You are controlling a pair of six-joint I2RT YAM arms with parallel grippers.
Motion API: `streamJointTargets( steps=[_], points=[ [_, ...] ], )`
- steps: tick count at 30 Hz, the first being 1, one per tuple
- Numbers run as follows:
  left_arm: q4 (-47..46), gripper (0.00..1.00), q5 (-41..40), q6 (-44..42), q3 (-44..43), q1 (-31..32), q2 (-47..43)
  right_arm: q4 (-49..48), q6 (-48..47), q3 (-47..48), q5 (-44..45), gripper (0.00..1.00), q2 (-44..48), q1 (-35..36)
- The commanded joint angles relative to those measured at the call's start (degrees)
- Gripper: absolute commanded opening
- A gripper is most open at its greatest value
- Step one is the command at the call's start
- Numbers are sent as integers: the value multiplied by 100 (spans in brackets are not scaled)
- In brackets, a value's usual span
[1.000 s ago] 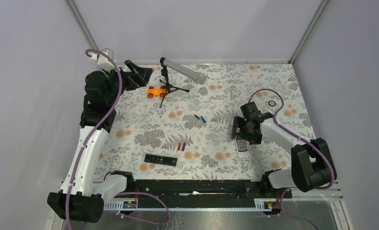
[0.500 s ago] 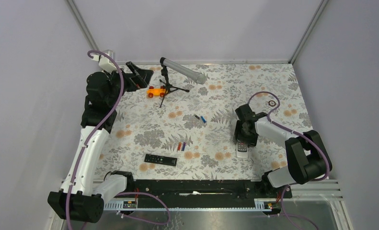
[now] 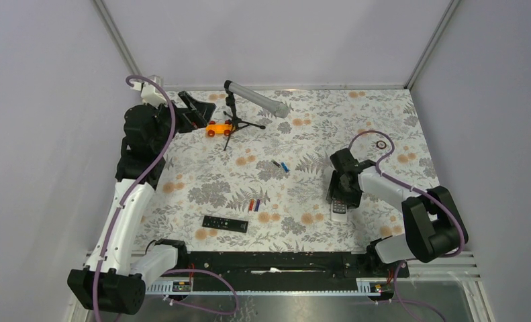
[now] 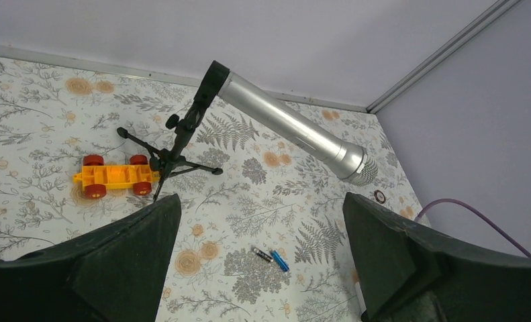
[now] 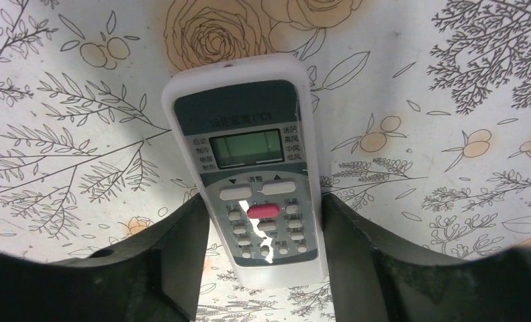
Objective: Load the batteries into the remote control
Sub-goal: Pick up the remote control from the center of the board.
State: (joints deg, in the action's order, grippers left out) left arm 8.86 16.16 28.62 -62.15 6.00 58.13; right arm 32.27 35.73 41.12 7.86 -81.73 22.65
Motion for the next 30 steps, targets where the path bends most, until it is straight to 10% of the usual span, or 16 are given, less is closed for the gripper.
streamJointTargets(
  steps=[1,8,16,30],
  points=[
    [-380,99,-60,93,200,-29,-256,80,203,-166,-148,50,17,156],
    [-492,99,1144,31,530,-22,-320,-813,-161,263,-1587,34,700,170],
    [-671,99,2005,868,1141,497,-189,-3522,320,379,-5271,34,840,218],
    [-3180,99,2849,3205,1983,1227,682,-6465,1952,910,-6332,34,95,890]
  ],
)
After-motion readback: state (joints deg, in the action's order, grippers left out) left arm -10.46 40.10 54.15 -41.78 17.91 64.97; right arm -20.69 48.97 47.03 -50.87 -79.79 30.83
